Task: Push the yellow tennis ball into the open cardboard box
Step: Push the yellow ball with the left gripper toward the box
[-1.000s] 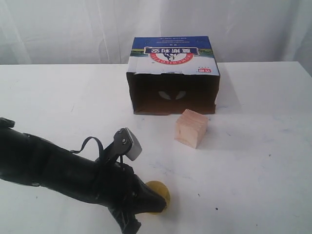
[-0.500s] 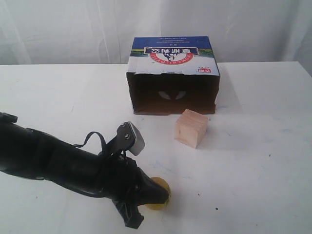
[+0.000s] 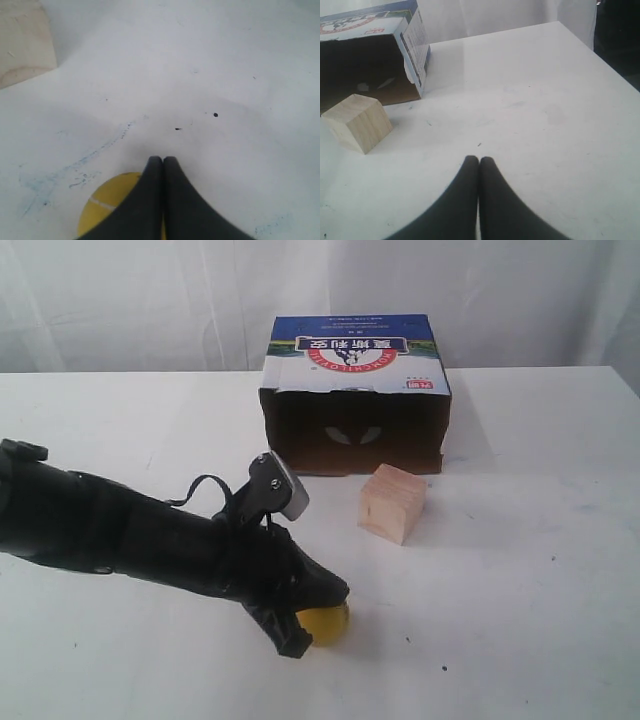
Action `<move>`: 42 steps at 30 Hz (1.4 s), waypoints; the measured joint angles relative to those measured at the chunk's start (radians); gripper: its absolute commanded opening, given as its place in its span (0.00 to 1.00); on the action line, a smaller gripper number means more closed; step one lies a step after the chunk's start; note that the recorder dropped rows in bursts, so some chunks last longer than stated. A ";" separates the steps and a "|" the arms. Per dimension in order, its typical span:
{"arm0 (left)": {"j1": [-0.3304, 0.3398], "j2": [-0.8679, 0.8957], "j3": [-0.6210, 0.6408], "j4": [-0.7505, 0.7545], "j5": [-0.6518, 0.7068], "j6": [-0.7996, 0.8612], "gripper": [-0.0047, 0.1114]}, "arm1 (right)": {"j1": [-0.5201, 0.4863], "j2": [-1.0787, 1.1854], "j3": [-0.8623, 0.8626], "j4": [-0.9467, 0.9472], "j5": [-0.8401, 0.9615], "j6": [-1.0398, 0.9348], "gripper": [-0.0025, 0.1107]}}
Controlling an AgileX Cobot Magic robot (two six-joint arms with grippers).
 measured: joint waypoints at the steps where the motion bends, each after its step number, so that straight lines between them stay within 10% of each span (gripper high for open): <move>1: 0.000 0.002 -0.005 0.000 -0.004 0.000 0.04 | 0.000 0.000 0.000 0.000 0.000 0.000 0.02; 42: 0.000 0.175 -0.245 -0.001 -0.172 0.003 0.04 | 0.000 0.000 0.000 0.000 0.000 0.000 0.02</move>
